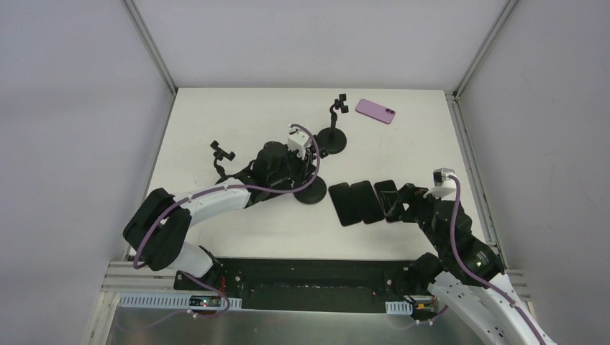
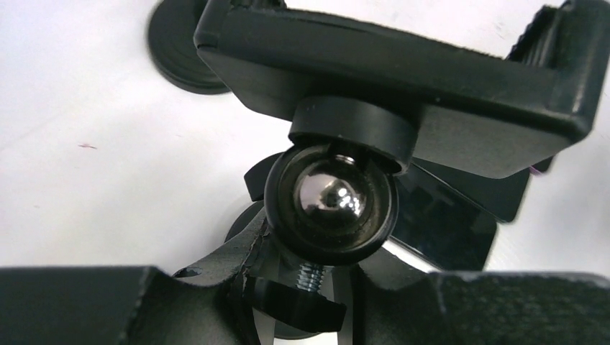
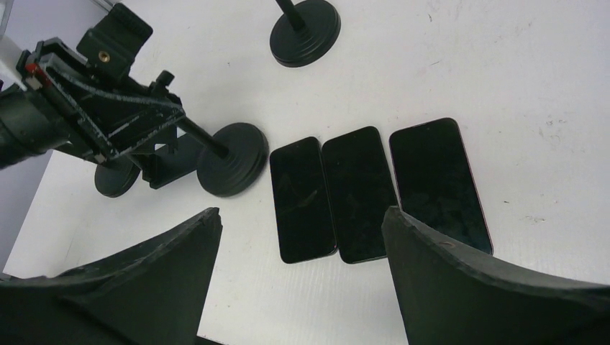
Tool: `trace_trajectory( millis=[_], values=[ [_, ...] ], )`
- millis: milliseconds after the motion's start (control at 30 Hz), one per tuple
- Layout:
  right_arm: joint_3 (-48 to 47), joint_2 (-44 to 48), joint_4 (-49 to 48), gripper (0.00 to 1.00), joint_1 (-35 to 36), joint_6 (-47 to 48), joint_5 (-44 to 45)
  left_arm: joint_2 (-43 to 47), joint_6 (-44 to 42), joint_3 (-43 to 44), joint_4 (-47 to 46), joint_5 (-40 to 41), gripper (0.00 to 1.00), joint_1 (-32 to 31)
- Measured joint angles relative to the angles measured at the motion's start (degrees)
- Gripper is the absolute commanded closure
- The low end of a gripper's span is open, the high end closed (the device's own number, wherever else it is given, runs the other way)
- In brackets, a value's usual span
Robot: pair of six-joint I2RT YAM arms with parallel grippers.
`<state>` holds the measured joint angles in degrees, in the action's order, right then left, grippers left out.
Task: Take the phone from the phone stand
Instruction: Move the phone stand to the center of the board, then move the phone to the center of the board.
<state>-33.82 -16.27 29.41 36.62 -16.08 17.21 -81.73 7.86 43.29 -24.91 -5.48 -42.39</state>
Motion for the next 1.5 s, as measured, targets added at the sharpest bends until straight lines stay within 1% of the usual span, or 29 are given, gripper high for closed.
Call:
trace_trajectory(
  millis=[133,333,367,467,533,567,633,667,700,933,1033,1133,1333,1500],
  values=[
    [0.00,0.00,0.02,0.15,0.00,-0.26,0.11,-4.02,-0.20,3.80,-0.07,-2.03,0.74,4.96],
    [-0.04,-0.83,1.36,0.15,0.00,-1.25,0.07,-9.27,-1.36,9.05,0.00,-3.69,0.71,9.68],
    [-0.07,-1.07,1.66,0.16,0.00,-1.40,0.07,-9.90,-1.49,9.64,0.00,-3.74,0.70,10.34],
    [-0.72,-1.70,2.95,0.16,0.00,-2.12,0.04,-11.89,-1.88,11.85,0.26,-4.11,0.61,12.50],
    [-1.51,-1.92,3.74,0.16,0.00,-2.89,0.07,-12.81,-2.21,12.72,0.79,-4.35,0.53,13.77],
    [-1.92,-2.03,4.09,0.16,0.00,-3.30,0.13,-13.00,-2.43,12.81,1.11,-4.55,0.43,14.19],
    [-2.95,-2.54,4.85,0.16,0.00,-4.33,0.52,-13.03,-2.73,12.81,1.70,-4.87,0.26,14.84],
    [-3.50,-2.97,5.38,0.16,0.00,-4.74,0.98,-13.03,-2.64,12.81,1.70,-5.05,0.06,15.10],
    [-4.20,-3.61,6.08,0.16,0.00,-5.31,1.66,-13.03,-2.56,12.81,1.70,-5.20,0.02,15.12],
    [-9.66,-10.47,9.27,0.16,-0.79,-7.50,4.90,-11.30,-0.85,11.17,1.68,-7.15,0.01,15.02],
    [-12.94,-15.28,9.97,0.15,-2.99,-8.00,5.62,-8.46,0.33,8.44,1.81,-7.48,0.01,15.02],
    [-17.55,-21.62,10.43,0.14,-7.08,-8.68,5.53,-4.92,1.62,5.75,2.10,-7.56,0.01,15.02],
    [-29.00,-38.27,10.05,0.13,-17.68,-9.51,0.94,5.44,3.56,0.76,3.93,-8.09,0.01,14.93],
    [-37.75,-56.06,7.26,0.13,-25.55,-10.43,-3.34,14.12,4.17,0.50,9.09,-9.62,0.01,14.14]
  ],
)
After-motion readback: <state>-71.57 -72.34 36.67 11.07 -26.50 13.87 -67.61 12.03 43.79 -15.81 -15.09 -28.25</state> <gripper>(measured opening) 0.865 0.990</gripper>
